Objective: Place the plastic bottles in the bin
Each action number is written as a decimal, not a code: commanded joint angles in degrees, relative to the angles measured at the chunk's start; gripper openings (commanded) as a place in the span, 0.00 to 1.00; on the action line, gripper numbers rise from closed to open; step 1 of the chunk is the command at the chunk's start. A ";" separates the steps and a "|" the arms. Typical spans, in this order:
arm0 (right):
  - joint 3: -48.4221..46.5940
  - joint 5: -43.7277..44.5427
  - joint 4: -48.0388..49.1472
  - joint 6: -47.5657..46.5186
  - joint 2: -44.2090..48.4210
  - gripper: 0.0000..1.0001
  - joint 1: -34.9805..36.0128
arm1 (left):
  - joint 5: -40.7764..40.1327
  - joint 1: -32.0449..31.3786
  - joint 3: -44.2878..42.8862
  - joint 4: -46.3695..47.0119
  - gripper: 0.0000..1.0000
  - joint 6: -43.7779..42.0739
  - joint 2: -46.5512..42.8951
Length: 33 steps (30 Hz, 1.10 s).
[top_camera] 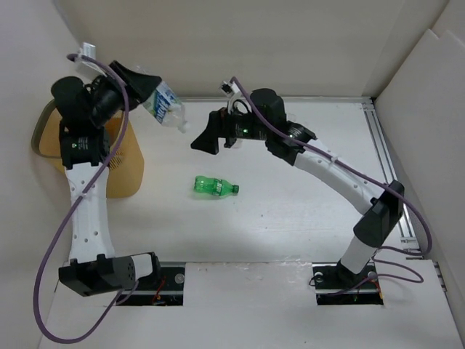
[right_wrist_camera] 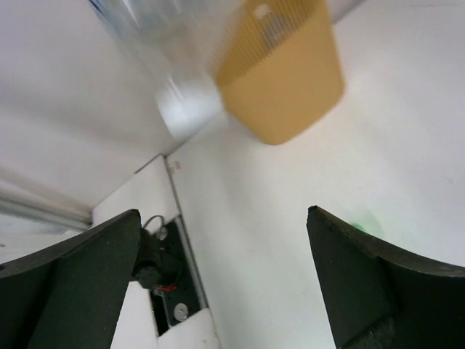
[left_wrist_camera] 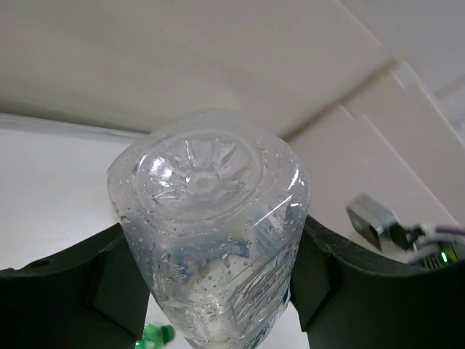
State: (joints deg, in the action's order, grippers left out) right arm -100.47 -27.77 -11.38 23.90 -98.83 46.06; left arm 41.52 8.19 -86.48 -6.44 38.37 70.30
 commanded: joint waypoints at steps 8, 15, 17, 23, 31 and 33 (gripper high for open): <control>15.81 3.34 -0.14 -5.53 8.91 1.00 -6.34 | -61.96 4.56 -30.40 -30.63 0.00 -2.60 8.88; 21.19 3.34 -0.04 -7.99 10.06 1.00 -6.34 | -89.84 4.56 -30.32 -33.10 0.00 1.71 13.44; 21.19 4.65 -2.24 -9.39 10.06 1.00 -5.81 | -92.83 4.56 -33.04 -35.74 0.00 3.99 15.91; 21.19 11.58 -7.33 -14.84 10.58 1.00 -4.14 | -82.60 12.51 -32.19 -37.51 1.00 6.01 19.25; 18.38 26.01 -19.03 -32.41 5.14 1.00 1.13 | -68.60 14.85 -20.40 -30.13 1.00 3.04 13.02; 20.39 24.44 -19.03 -36.44 4.52 1.00 1.13 | -66.67 12.57 -20.40 -29.17 1.00 -0.12 11.27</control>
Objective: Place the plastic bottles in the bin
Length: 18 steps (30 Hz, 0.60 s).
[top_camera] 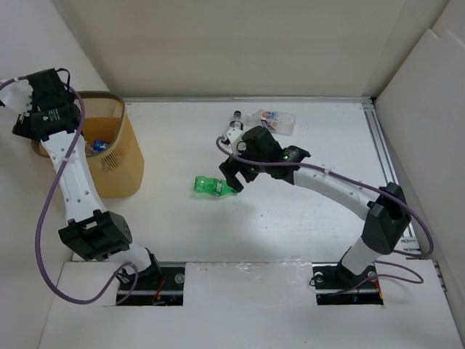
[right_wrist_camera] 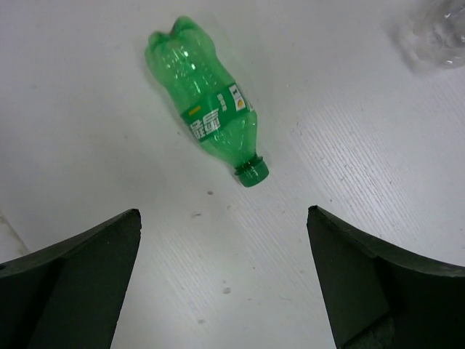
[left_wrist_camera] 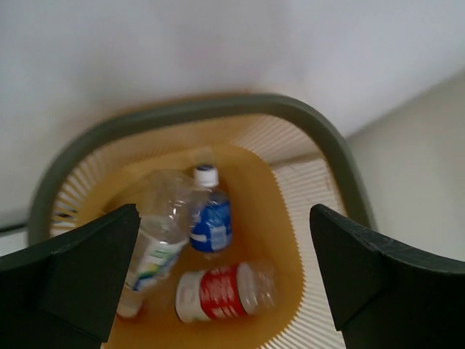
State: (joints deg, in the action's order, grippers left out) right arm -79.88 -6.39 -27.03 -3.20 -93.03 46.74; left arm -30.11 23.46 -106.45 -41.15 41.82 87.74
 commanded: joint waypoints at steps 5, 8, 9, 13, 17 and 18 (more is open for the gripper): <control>0.95 -2.65 -1.37 -13.32 -5.75 1.00 0.46 | 14.19 -11.23 0.47 7.75 1.00 -11.49 -9.60; -1.68 -4.59 -0.84 -15.78 -9.25 1.00 0.98 | 24.11 -18.17 -0.16 6.26 1.00 -17.98 -9.61; -2.30 -5.20 -0.84 -16.57 -10.05 1.00 0.98 | 28.05 -19.41 0.36 6.25 1.00 -19.83 -10.13; -3.88 -7.49 2.32 -17.10 -13.74 1.00 1.51 | 41.95 -26.35 11.32 10.98 1.00 -21.70 -15.92; -6.95 -9.59 3.03 -17.10 -18.75 1.00 1.51 | 51.28 -28.03 21.25 13.10 1.00 -22.31 -24.70; -6.96 -10.12 4.51 -17.10 -19.63 1.00 1.51 | 52.77 -28.03 23.12 13.89 1.00 -22.31 -26.38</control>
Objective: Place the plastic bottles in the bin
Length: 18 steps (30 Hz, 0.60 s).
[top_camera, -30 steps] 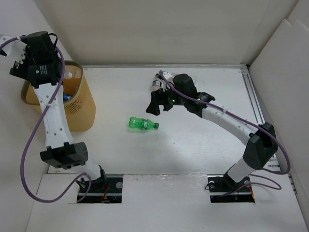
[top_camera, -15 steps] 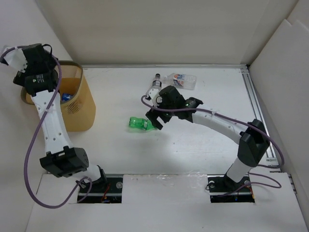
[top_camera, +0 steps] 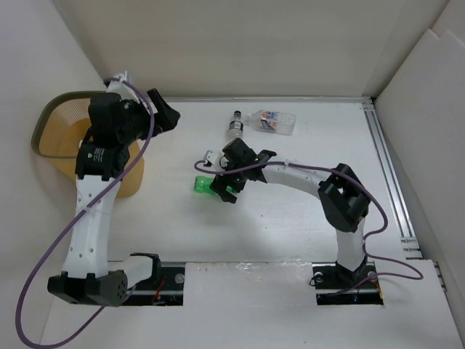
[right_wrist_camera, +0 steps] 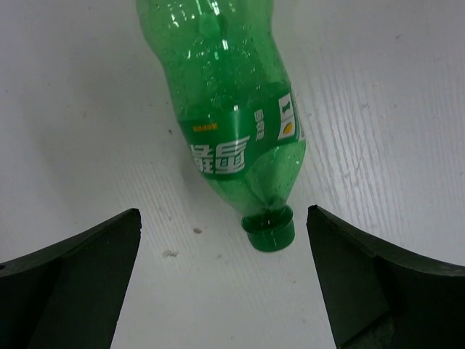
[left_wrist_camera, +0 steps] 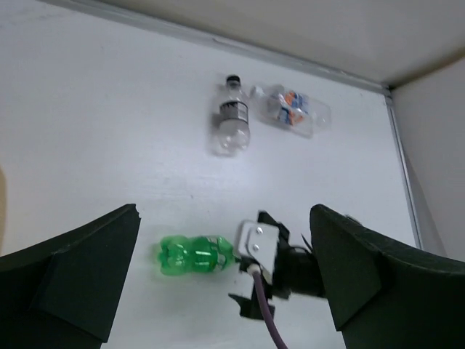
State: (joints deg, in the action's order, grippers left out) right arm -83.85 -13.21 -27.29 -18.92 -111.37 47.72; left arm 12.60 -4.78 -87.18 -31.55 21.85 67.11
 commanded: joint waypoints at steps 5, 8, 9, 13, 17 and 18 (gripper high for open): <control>-2.45 -1.73 9.53 -0.16 -5.17 1.00 0.53 | 17.54 0.21 11.14 5.53 1.00 -2.86 -14.19; -4.73 -1.73 8.31 -0.16 -7.97 0.97 0.53 | 18.69 0.21 12.21 4.83 1.00 -2.86 -17.71; -5.26 -1.73 7.78 -0.16 -8.68 0.95 0.53 | 18.69 0.21 12.21 4.14 1.00 -2.86 -18.24; -6.06 -3.22 7.16 -0.68 -10.36 0.64 0.53 | 18.69 0.21 14.13 3.43 1.00 -2.34 -20.70; -5.19 -6.47 8.21 1.67 -10.97 0.16 -0.17 | 17.99 0.21 17.73 4.13 1.00 -0.58 -21.93; -3.61 -7.17 9.78 2.56 -9.41 0.05 -1.13 | 17.99 0.21 18.61 5.09 1.00 -0.58 -21.94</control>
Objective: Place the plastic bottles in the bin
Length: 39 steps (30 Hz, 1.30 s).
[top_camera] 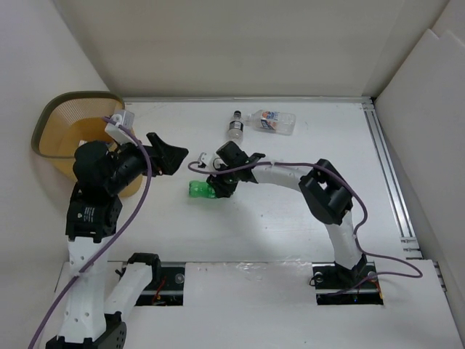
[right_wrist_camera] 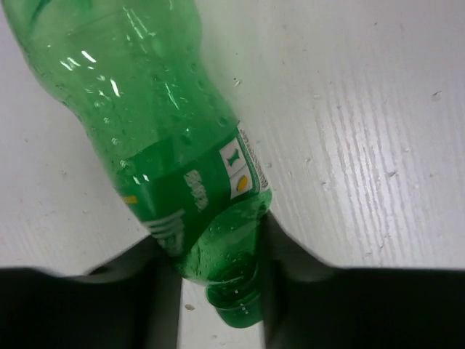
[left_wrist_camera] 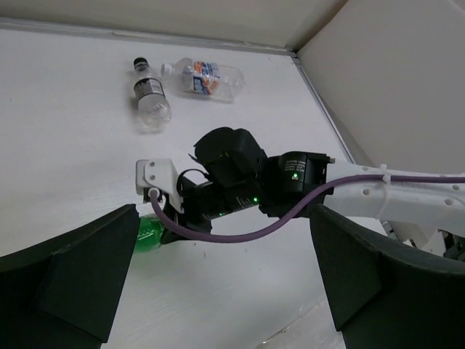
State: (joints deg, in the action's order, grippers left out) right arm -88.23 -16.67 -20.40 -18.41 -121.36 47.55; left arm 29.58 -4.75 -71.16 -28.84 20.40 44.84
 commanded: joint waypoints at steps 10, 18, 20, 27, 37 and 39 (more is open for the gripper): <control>16.58 -11.35 16.78 31.75 20.27 0.00 -15.11 | 11.89 0.18 13.58 17.57 1.00 8.59 2.97; 21.25 -21.30 31.03 48.64 33.28 0.00 -16.52 | 4.45 -11.05 15.87 29.01 1.00 13.16 11.58; 20.56 -22.01 31.65 49.87 34.43 0.00 -14.86 | 0.66 -12.90 15.34 31.29 1.00 14.22 13.86; 18.44 -24.29 33.58 51.02 36.98 0.00 -10.38 | -3.13 -13.53 11.57 36.39 1.00 16.51 16.59; 18.44 -27.19 41.76 55.94 36.46 0.00 -8.61 | 4.60 -13.53 13.32 43.96 0.60 20.20 18.26; 18.44 -27.71 42.64 57.26 36.46 0.00 -8.61 | 5.22 -13.53 13.32 42.91 0.37 19.68 18.79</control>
State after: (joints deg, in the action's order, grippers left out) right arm -67.66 -40.51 13.23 36.58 -86.35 38.33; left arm 32.95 -18.55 -57.25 12.01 40.01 62.50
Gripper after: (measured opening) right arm 0.523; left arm 0.539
